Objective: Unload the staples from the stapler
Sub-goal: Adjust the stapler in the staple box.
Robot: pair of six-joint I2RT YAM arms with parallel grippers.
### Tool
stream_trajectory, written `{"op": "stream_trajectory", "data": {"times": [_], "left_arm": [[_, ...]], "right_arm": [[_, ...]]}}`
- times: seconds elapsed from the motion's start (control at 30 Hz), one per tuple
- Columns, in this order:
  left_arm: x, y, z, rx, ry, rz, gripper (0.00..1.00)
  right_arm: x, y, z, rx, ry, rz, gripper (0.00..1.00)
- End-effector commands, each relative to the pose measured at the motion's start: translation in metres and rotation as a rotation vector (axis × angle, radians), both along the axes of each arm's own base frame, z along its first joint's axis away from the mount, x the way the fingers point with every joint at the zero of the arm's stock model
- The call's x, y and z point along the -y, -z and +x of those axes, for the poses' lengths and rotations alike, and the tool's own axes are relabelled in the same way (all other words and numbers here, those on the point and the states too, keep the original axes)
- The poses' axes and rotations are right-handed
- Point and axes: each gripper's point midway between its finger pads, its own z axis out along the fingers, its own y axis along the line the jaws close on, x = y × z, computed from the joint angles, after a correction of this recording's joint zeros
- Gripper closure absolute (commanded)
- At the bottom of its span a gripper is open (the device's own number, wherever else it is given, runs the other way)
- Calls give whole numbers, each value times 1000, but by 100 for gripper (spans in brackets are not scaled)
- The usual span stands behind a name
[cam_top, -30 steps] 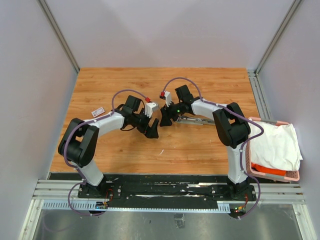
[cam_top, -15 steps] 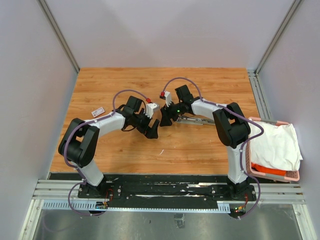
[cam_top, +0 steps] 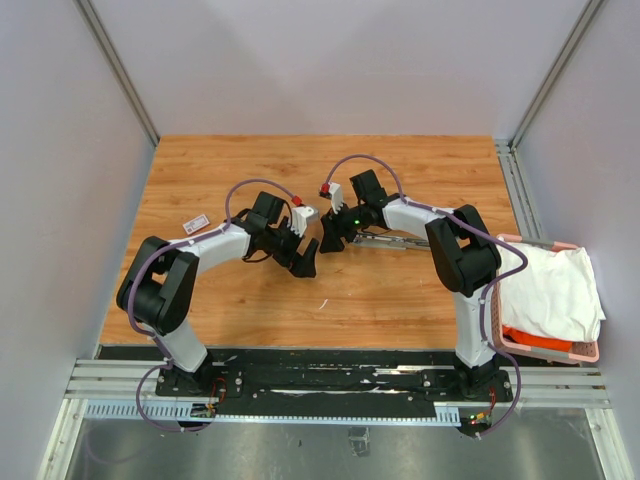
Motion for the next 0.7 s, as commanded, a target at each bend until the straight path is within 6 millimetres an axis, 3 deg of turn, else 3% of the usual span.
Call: {"op": "stream_trajectory", "data": {"times": [0.0,0.2,0.33,0.5,0.67], "left_arm": [[13,-12,-5,-21,58,-61,2],[19,-15,-12,-58,90,-98,2],[18,-28,0,3,61,-106,2],[-5,-41,30,81,-66,-88,2],[-19,-47,35,84,-92,-121,2]], "right_arm": [[-3,-4,-6,4,-20,-1,38],[-3,-4,-7,2,-22,0,38],[-3,-5,-7,4,-22,0,38],[-5,-10,-10,16,-51,18,36],[-4,-22,-5,178,-171,37,32]]}}
